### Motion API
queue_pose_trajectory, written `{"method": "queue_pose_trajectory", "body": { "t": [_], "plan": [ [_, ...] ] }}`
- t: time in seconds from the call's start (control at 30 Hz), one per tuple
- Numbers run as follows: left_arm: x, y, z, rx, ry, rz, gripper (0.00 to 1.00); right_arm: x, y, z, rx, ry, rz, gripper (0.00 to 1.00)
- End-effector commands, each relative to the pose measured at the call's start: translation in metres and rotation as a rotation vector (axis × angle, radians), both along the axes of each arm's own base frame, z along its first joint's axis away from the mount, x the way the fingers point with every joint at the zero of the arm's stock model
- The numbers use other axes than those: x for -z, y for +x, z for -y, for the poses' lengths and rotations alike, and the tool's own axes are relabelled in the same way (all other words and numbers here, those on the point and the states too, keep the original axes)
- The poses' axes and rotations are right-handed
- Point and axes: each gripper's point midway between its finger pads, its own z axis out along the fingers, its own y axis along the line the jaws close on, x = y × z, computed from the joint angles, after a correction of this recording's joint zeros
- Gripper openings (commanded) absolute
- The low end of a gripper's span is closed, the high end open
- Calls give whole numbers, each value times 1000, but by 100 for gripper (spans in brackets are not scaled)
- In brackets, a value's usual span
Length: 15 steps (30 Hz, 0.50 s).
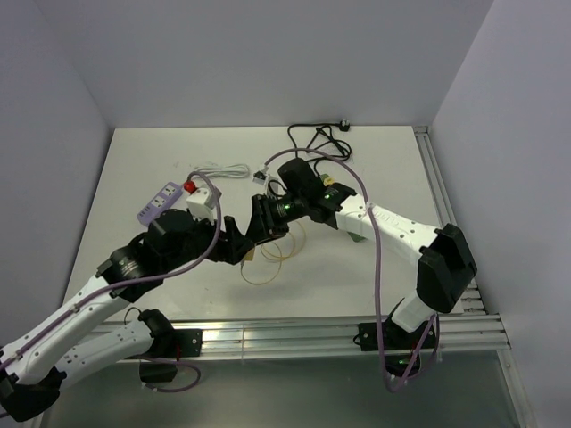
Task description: Insert the plug
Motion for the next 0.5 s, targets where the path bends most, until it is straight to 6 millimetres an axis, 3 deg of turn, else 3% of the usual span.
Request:
{"method": "queue_pose_trajectory", "body": {
  "t": [0.0,0.17,0.33,0.43,0.47],
  "plan": [
    [-50,8,-7,-61,-112,118,97,-38,-8,-2,-30,131,80,0],
    [-56,-4,-6,-40,-169,92,99,-62,4,6,-3,187,189,0],
    [-59,-18,2,13,-265,55,97,-106,3,14,20,311,344,0],
    [-72,-31,10,85,-374,75,91,-124,-2,22,33,412,398,0],
    [-85,-33,13,107,-428,111,89,-134,-6,25,35,447,423,0]
  ]
}}
